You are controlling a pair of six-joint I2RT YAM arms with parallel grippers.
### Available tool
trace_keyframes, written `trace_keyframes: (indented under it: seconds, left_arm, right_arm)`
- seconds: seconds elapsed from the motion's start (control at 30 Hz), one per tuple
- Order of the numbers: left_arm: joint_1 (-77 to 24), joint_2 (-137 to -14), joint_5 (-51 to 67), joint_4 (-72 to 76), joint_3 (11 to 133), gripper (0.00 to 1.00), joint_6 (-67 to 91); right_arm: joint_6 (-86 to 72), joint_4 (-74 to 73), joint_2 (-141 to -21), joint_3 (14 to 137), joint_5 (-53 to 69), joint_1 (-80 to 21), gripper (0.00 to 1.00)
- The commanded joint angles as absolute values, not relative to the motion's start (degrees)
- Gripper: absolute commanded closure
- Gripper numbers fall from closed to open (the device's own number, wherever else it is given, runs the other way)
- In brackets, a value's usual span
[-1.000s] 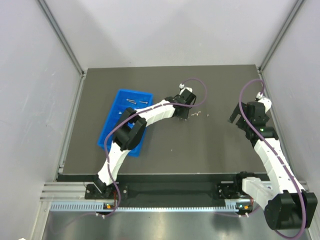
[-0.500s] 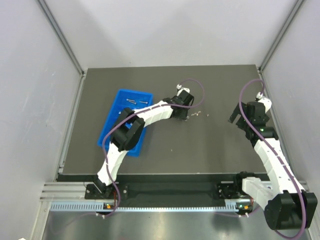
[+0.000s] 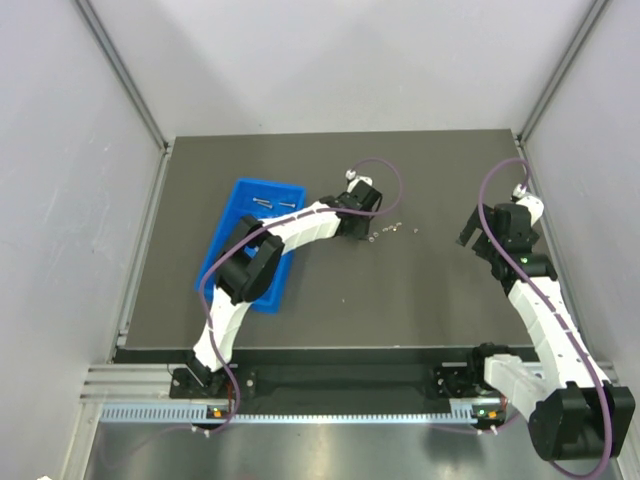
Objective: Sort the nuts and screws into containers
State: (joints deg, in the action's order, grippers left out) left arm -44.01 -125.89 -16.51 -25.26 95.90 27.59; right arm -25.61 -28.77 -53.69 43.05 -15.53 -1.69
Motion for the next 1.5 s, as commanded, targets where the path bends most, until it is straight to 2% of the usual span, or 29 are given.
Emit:
trace_keyframes:
  seconds: [0.0, 0.23, 0.8, 1.47]
  left_arm:
    - [-42.81, -121.99, -16.79, -23.39, 95.19, 0.52, 28.39]
    - [-41.92, -122.08, -16.17, -22.85, 95.45, 0.54, 27.86]
    - [-41.84, -123.83, -17.40, -21.18, 98.52, 0.52, 24.79]
    - [-42.54, -128.93, -16.61, -24.61, 99.93, 0.59, 26.10]
  right_arm:
    - [-25.66, -27.60, -53.00, 43.42, -15.73, -1.32, 0.00]
    - [-25.58, -27.42, -53.26, 43.42, -15.82, -1.41, 0.00]
    - [-25.40, -27.60, -53.17, 43.15, -16.26, -1.41, 0.00]
    - [-25.58, -27.42, -53.61, 43.15, -16.35, -1.41, 0.00]
